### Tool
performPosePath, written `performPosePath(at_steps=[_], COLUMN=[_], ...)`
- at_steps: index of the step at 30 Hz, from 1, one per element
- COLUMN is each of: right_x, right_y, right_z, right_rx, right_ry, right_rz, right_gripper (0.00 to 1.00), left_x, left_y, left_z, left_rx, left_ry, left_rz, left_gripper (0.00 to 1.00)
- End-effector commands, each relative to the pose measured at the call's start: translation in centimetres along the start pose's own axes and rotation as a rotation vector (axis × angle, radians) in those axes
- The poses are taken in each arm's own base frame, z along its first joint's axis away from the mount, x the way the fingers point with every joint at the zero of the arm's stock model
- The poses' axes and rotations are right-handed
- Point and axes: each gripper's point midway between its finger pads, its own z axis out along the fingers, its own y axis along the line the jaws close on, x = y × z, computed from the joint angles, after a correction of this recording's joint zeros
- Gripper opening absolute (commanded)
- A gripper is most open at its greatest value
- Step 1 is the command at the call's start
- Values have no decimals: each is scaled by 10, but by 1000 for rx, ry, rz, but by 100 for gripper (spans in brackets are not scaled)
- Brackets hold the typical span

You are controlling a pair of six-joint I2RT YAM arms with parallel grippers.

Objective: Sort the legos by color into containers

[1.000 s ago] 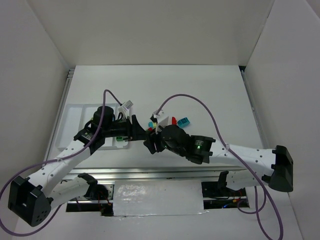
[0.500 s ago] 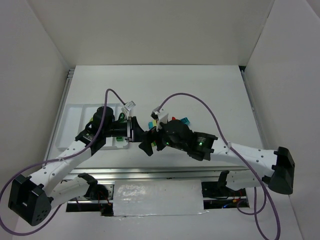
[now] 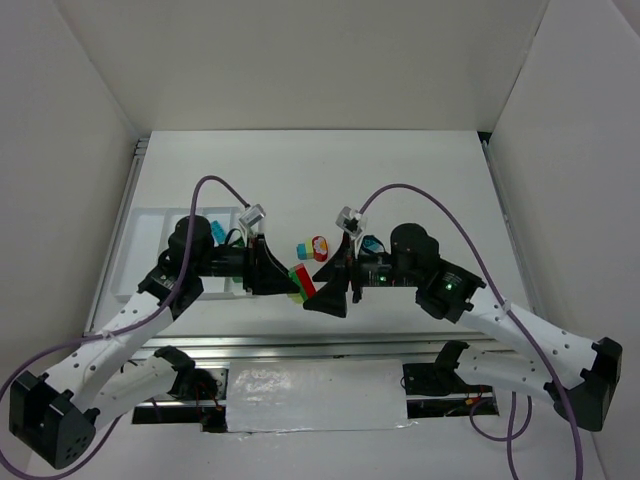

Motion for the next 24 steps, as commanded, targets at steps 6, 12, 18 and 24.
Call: performPosePath(at_steps=[6,12,18,24], right_x=[-2,0,2,0], right_y=[24,31,29,34], right_z=[13,14,12,12], right_rx=[-193,-252,-239,-272], right_ry=[26,35,27,14], right_rz=[28,28,26,29], right_gripper=[92,61,51,19], left_x=[-5,-5,-6,-8], left_y=[-34,-39,-46,-47], left_z=[-7,-8,-11,-11], left_rx=[137,155,164,154], left_ry=[-14,-15,-21,-30], left_rz=[165,180,211,212], left_gripper=[0,0,0,0])
